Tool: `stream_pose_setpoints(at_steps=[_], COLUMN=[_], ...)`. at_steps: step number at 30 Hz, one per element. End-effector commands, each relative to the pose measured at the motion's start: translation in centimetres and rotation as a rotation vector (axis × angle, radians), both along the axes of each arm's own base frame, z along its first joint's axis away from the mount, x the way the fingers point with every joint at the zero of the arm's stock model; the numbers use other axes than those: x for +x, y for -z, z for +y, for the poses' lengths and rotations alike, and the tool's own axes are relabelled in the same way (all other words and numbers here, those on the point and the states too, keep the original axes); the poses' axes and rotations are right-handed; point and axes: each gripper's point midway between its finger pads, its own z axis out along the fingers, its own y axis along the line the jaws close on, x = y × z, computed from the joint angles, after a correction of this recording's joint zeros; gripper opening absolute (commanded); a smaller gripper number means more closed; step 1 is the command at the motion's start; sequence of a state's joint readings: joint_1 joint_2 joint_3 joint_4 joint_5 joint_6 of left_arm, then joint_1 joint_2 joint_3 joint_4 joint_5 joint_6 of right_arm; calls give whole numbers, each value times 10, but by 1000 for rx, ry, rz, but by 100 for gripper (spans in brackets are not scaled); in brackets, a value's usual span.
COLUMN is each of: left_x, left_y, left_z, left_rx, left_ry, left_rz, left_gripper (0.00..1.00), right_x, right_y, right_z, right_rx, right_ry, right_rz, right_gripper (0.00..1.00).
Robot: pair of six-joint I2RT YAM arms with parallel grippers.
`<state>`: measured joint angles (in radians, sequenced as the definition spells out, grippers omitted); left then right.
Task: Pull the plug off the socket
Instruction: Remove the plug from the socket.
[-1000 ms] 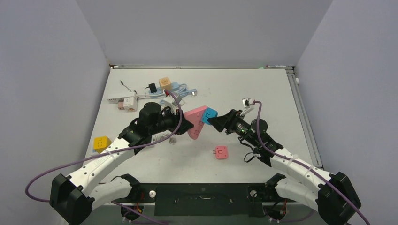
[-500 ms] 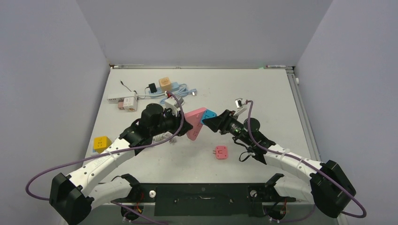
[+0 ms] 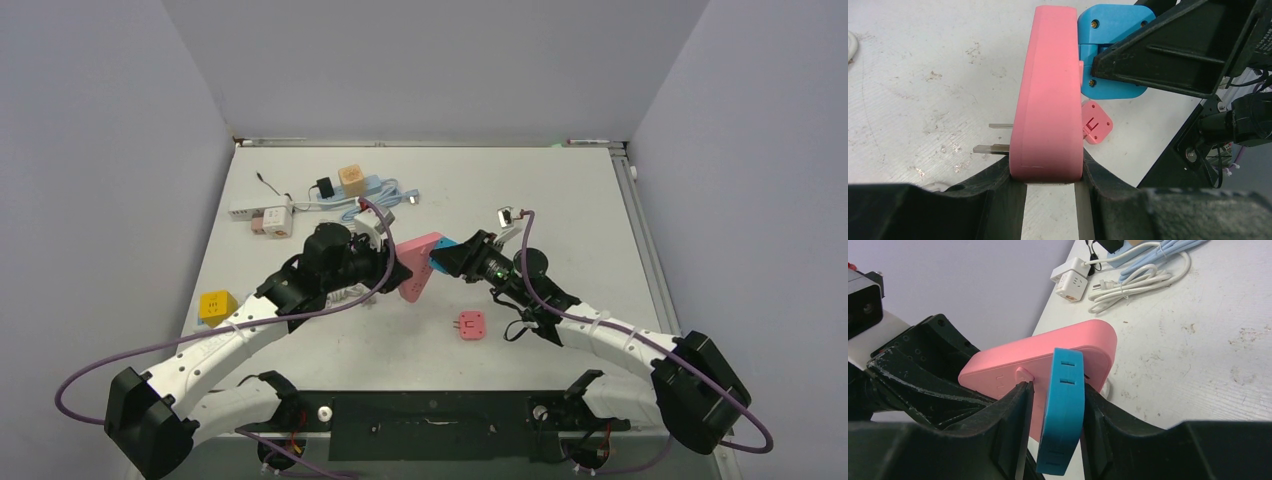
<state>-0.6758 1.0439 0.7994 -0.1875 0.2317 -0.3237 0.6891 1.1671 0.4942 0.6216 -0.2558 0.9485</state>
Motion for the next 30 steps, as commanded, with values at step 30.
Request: stream_pose_setpoints(at_steps=[30], left_x=[16], left_y=[-20], left_z=[4], left_rx=[101], left_ry=[-97], left_rz=[-136], left_gripper=[0], right_x=[20], right_y=[5], right_z=[11], right_rx=[106], right_ry=[101], right_rz=[167], right_gripper=[5])
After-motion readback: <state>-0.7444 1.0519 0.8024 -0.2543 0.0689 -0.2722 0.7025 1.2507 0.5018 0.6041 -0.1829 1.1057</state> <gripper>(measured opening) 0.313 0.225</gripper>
